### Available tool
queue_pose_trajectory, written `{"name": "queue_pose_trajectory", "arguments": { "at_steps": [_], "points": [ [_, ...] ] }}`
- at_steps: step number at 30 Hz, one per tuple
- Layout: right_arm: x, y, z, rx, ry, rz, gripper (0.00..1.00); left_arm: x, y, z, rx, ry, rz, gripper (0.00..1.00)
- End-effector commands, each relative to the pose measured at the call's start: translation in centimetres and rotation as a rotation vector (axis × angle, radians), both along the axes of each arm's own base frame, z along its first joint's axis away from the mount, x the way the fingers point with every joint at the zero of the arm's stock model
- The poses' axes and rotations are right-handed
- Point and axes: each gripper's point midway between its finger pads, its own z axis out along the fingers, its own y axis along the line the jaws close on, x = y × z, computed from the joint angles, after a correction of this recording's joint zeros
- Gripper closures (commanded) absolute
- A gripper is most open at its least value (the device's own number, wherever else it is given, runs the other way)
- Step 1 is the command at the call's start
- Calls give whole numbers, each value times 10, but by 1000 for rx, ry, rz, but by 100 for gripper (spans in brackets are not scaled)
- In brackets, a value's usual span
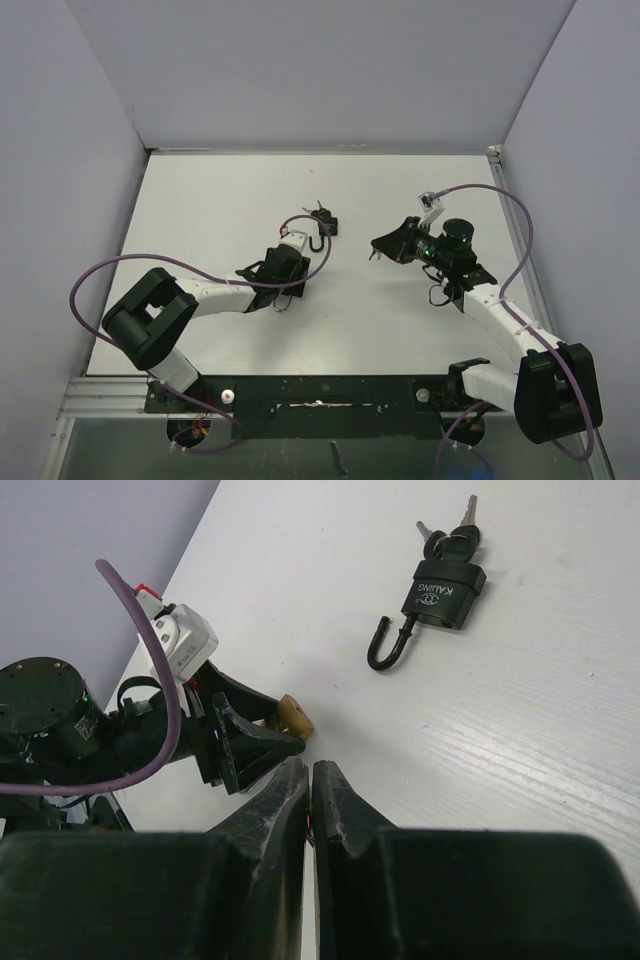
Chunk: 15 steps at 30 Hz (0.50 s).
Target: Unlock with the key
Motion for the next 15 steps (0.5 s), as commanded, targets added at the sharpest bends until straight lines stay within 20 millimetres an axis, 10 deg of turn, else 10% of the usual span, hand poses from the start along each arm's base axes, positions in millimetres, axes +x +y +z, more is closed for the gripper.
{"name": "queue_pose_trajectory", "arguments": {
  "at_steps": [1, 15],
  "points": [
    [3, -1, 13, 8, -59, 1, 100, -16, -26, -8, -74, 73, -110, 100],
    [9, -7, 8, 13, -36, -63, 100, 9, -88, 158, -521, -553, -387, 100]
  ]
}}
